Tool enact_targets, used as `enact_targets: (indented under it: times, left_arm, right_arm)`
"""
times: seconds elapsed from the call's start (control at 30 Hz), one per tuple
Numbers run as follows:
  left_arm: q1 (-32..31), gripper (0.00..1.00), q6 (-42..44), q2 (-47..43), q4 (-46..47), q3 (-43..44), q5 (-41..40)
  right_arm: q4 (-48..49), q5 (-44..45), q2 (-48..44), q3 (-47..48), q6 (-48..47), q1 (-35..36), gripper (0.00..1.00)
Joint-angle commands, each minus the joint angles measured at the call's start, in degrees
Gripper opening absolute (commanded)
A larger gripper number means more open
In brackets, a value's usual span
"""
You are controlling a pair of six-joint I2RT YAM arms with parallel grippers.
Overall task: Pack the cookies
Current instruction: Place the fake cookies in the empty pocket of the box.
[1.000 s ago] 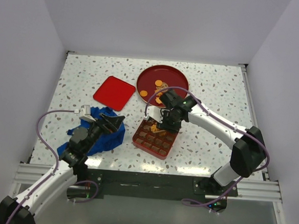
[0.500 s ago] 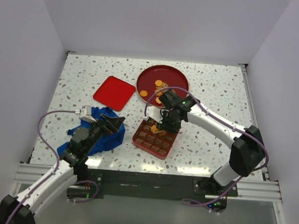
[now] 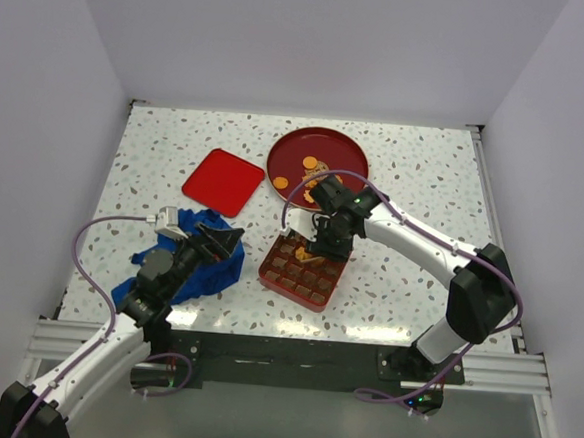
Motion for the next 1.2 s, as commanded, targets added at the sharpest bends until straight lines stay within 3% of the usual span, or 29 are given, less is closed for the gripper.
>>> enact_targets:
  times: [0.0, 0.33, 0.6, 1.17]
  left_arm:
    - [0.4, 1.00, 0.5, -0.3, 1.8, 0.0, -0.6]
    - [0.4, 1.00, 0.5, -1.2, 0.8, 0.2, -0.7]
    - [0.4, 1.00, 0.6, -1.4, 0.4, 0.5, -0.7]
    - [0.4, 1.00, 0.4, -2.0, -0.2, 0.4, -0.8]
  right_arm:
    - [0.4, 0.5, -0.4, 1.7, 0.2, 0.3, 0.43]
    - [0.0, -1.1, -0.6, 3.0, 1.2, 0.3, 0.44]
    - [0.0, -0.7, -0.7, 3.1, 1.2, 0.4, 0.37]
    - [-1.2, -1.6, 0.1, 3.0, -0.6, 0.4, 0.41]
